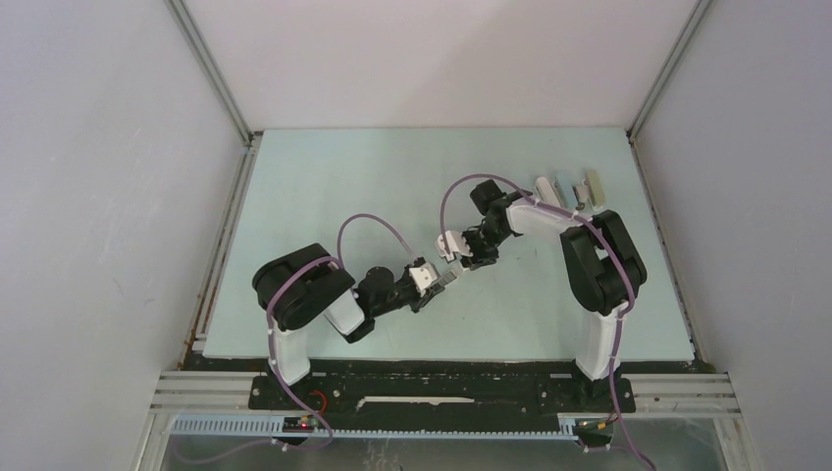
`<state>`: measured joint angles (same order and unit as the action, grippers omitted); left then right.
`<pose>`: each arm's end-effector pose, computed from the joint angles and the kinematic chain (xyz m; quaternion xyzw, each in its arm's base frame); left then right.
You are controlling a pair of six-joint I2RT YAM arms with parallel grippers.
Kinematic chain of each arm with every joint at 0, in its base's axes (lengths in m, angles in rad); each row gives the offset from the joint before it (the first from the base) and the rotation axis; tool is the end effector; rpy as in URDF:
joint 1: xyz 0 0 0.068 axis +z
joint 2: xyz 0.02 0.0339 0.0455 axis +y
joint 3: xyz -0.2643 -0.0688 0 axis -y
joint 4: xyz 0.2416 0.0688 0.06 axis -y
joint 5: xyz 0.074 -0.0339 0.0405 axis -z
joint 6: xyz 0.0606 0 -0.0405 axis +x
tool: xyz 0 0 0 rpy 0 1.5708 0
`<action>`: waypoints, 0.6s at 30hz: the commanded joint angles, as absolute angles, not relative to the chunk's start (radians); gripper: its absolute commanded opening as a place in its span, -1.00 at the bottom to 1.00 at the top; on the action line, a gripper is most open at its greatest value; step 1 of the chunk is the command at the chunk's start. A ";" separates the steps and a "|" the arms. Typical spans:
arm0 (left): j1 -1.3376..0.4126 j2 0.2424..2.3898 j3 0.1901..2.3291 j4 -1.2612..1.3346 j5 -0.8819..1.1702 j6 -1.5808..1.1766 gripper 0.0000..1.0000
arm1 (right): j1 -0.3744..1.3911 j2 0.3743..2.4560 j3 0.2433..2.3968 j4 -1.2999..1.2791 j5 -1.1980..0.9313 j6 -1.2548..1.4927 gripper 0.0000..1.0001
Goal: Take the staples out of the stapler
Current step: Close the staple box at the center of the board.
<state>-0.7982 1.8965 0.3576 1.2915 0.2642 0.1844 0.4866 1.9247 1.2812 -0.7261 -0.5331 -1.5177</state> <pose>0.1986 -0.2264 0.0919 0.4403 0.6514 -0.2831 0.5492 0.3092 0.1984 0.1408 -0.8230 0.4946 0.1802 0.2135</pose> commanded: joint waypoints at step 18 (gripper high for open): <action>-0.810 1.906 0.374 1.266 0.253 0.191 -0.53 | 0.567 1.942 1.305 -0.770 -0.524 -1.601 -0.18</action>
<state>-0.7982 1.8965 0.3576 1.2922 0.2634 0.1844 0.5404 1.9282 1.2900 -0.7364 -0.4976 -1.5845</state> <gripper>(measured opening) 0.317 0.413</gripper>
